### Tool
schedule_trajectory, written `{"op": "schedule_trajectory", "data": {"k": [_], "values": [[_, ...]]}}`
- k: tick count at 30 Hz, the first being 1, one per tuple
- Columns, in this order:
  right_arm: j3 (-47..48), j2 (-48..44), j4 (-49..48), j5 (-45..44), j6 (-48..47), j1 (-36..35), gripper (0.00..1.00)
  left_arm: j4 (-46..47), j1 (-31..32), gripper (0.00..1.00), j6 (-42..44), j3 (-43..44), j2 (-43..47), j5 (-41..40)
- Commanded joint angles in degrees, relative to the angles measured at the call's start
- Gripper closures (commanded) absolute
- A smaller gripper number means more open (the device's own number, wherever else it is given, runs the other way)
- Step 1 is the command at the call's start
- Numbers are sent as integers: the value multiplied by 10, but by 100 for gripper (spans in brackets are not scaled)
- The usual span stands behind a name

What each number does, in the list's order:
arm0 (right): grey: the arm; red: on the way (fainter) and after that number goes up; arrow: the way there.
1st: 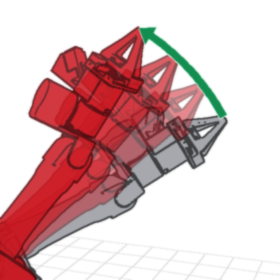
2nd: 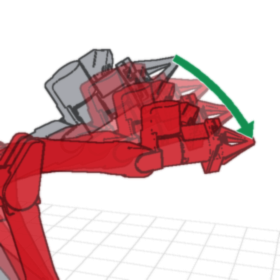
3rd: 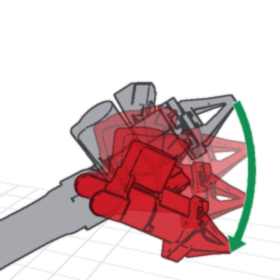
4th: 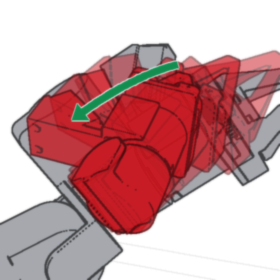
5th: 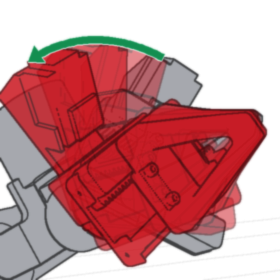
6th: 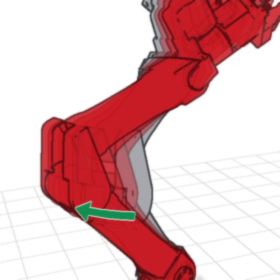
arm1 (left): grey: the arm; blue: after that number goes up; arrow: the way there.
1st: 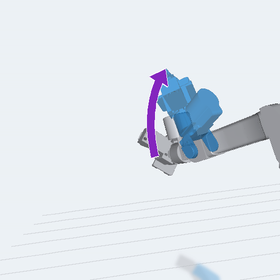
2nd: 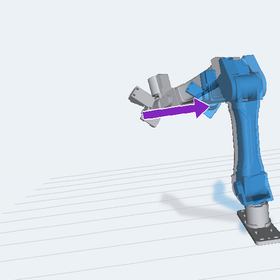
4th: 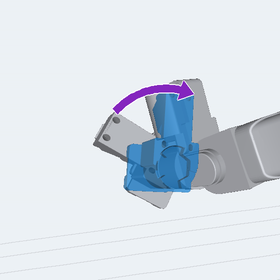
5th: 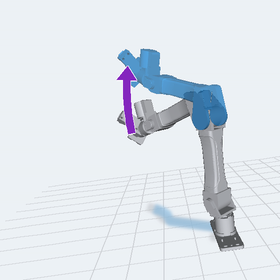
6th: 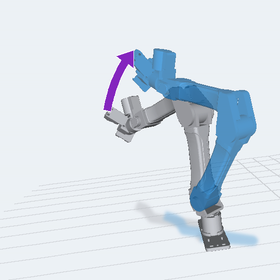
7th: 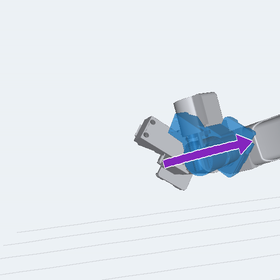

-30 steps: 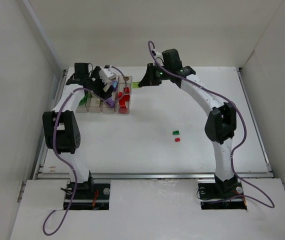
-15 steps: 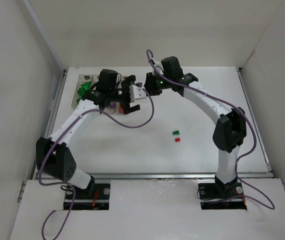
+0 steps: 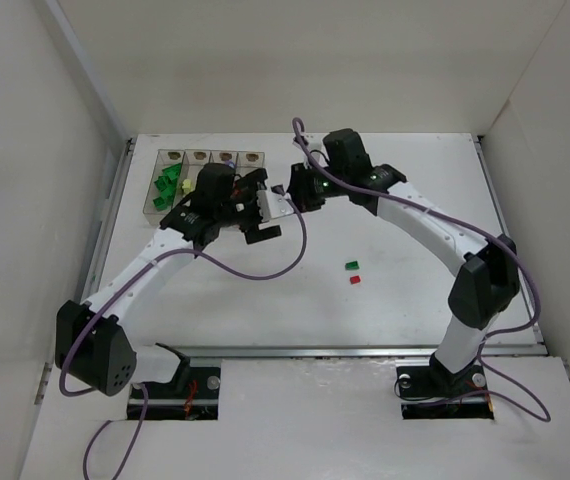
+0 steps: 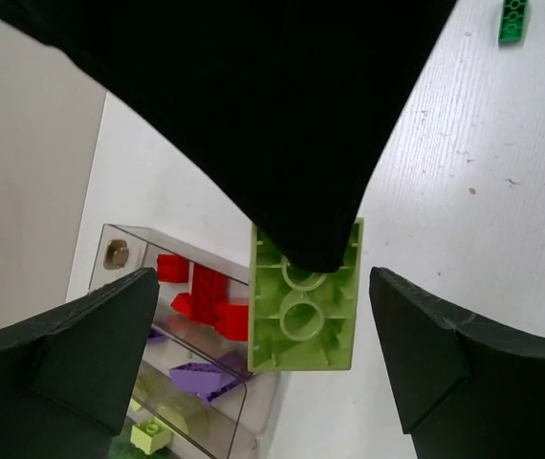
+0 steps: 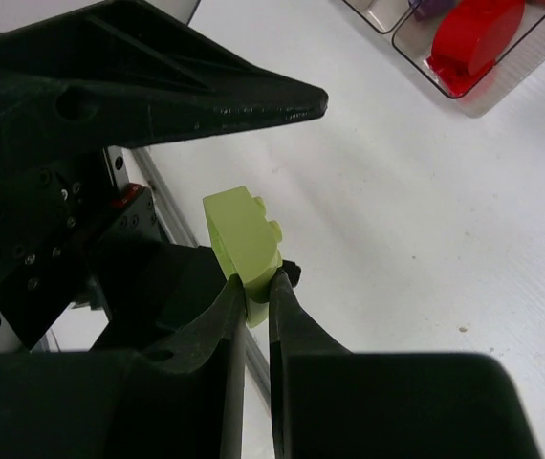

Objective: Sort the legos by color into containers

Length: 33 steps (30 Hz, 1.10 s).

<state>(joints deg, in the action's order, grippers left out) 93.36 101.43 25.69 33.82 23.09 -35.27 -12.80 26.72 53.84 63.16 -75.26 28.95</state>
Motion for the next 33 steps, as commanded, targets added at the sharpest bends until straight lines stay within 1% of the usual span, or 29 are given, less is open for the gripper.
{"op": "schedule_trajectory", "data": {"k": [1,5,6,9,10,14,15,17,18,19,20,21,22,24,25,26,27,29,30,31,33], "values": [[-19,-33,-38,1,-6,-5,100,41,9,11,-19,-9,24,-24],[-26,-40,-43,1,-6,-10,100,36,14,22,-25,-9,24,-18],[-26,-40,-43,1,-6,-10,100,36,14,30,-25,-9,24,-12],[-26,-40,-43,1,-6,-10,100,36,19,47,-30,-4,24,-6],[-26,-40,-43,-4,-6,-10,100,36,19,58,-30,-4,24,-6],[-26,-29,-43,-4,-6,-10,100,25,25,85,-37,-4,24,0],[-18,-29,-43,1,-6,-10,100,20,25,98,-37,-4,24,0],[-12,-18,-31,1,-6,-10,99,20,25,100,-44,-4,24,0],[-5,-18,-26,1,-11,-10,72,20,25,100,-51,-4,24,0],[-5,-12,-26,-7,-11,-10,71,20,25,100,-51,-11,24,0],[1,-11,-19,-16,-11,-10,35,25,25,100,-63,-11,24,0],[1,-11,-12,-29,-11,-10,16,30,25,100,-88,-18,24,-13],[1,-11,-12,-43,-11,-10,0,37,25,100,-105,-18,19,-22],[1,-11,-5,-96,4,-10,0,70,14,100,-138,-32,19,-42],[1,-11,1,-117,13,-3,0,82,3,100,-173,-45,13,-49],[1,-11,1,-160,26,14,0,104,-10,100,-195,-45,13,-62],[1,-18,9,-181,38,26,0,112,-21,100,-214,-51,-3,-71],[-5,-24,3,-201,65,49,0,117,-63,100,-252,-42,-24,-98],[-10,-24,-3,-208,65,69,0,117,-81,100,-292,-35,-53,-107],[-10,-29,-11,-213,65,77,0,117,-117,100,-313,-27,-70,-119],[1,-17,-5,-235,46,87,0,117,-159,100,-340,10,-107,-143]]}}
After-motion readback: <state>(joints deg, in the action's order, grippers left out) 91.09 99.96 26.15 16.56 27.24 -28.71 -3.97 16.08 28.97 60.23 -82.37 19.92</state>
